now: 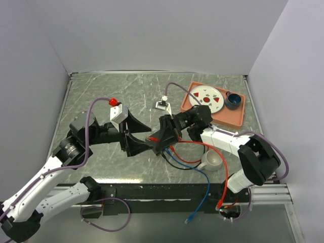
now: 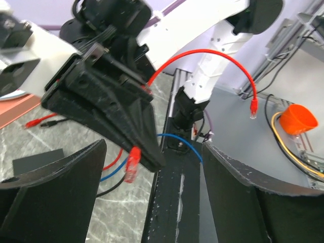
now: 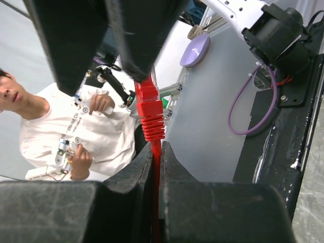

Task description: Insert the plug into the switch port

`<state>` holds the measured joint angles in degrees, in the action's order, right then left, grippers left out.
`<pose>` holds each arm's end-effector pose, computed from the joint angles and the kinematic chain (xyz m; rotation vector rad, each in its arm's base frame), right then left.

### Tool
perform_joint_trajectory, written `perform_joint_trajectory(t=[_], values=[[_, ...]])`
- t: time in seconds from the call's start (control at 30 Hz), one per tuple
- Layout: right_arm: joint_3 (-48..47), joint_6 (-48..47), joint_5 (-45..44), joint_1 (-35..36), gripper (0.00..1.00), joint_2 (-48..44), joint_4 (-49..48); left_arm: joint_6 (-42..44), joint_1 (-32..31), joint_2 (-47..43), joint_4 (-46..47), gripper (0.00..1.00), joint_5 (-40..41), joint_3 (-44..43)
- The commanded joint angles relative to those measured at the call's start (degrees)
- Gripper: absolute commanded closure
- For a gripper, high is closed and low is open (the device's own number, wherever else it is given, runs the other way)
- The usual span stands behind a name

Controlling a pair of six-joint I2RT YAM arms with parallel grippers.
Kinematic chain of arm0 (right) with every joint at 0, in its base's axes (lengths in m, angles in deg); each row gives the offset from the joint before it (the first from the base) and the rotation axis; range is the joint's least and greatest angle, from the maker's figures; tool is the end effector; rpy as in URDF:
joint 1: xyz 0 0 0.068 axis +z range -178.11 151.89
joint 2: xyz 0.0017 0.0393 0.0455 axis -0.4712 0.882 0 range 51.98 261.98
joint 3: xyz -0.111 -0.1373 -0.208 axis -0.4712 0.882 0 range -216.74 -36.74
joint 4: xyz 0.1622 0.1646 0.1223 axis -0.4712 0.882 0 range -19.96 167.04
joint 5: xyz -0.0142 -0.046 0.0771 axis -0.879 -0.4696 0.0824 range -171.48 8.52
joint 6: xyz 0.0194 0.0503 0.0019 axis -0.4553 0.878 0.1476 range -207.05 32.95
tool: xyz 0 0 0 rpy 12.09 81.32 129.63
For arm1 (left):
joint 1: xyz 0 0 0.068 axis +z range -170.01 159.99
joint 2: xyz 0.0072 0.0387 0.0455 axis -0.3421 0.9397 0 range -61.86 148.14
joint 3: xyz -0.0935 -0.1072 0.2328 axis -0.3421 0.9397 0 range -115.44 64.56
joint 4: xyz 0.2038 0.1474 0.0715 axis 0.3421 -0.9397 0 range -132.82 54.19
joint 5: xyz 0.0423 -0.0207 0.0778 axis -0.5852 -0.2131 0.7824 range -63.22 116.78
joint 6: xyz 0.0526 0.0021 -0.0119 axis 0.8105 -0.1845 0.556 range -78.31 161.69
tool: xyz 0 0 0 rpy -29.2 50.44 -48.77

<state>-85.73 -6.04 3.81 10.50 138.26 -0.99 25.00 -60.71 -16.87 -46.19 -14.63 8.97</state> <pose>0.2109 0.2138 0.3189 -1.3143 1.6427 2.1965 0.1089 -0.1247 0.4046 0.9407 1.4600 -1.3212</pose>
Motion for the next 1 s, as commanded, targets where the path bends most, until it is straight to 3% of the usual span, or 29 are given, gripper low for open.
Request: perform_joint_trajectory(t=[0.0, 0.27, 0.37, 0.43, 0.47, 0.5, 0.57, 0.63, 0.67, 0.83, 0.87, 0.97], values=[[-2.51, 2.22, 1.72, -0.38, 1.00, -1.73, -23.11, 2.36, -0.25, 0.09, 1.40, 0.21, 1.68, 1.01], [-2.16, 1.96, 1.89, -0.38, 1.00, -2.61, -23.11, 3.15, -0.25, 1.94, 0.79, 0.39, 0.80, 1.80], [-1.90, 1.96, 1.98, -0.38, 1.00, -2.70, -23.02, 2.54, -0.25, 2.29, 1.84, 0.58, 0.19, 2.07], [-1.72, 1.69, 1.98, -0.29, 1.00, -2.87, -23.02, 2.01, -0.25, 2.38, 2.20, 0.77, 0.19, 2.07], [-1.46, 1.61, 1.98, -0.29, 1.00, -2.79, -23.02, 1.66, -0.25, 2.55, 2.20, 0.94, 0.45, 1.98], [-1.28, 1.08, 1.98, -0.38, 1.00, -2.96, -23.02, 1.48, -0.25, 2.56, 2.11, 0.99, 0.54, 1.89], [-1.19, 0.82, 2.24, -0.38, 1.00, -3.05, -23.02, 1.05, -0.25, 2.64, 2.11, 0.99, 0.19, 1.37], [-1.28, 0.03, 2.42, -0.55, 0.92, -3.05, -22.50, 0.43, -0.25, 2.56, 2.20, 0.99, 0.01, 0.84], [-1.11, -0.24, 2.42, -0.81, 0.79, -3.22, -22.75, -0.09, -0.25, 2.56, 2.28, 0.99, -0.08, 0.75], [0.12, -8.39, 0.93, -2.75, 0.46, -6.03, -15.31, 0.16, -0.25, 2.73, 0.62, 0.99, -1.30, -0.30], [0.30, -10.94, 0.92, -2.92, 0.38, -6.91, -12.50, 0.77, -0.25, 2.82, 0.35, 0.99, -1.83, -0.22], [-0.05, -25.60, 0.40, -3.10, 0.30, -10.68, 6.37, 1.39, -0.25, 3.43, -1.49, 0.99, -3.15, -0.74]])
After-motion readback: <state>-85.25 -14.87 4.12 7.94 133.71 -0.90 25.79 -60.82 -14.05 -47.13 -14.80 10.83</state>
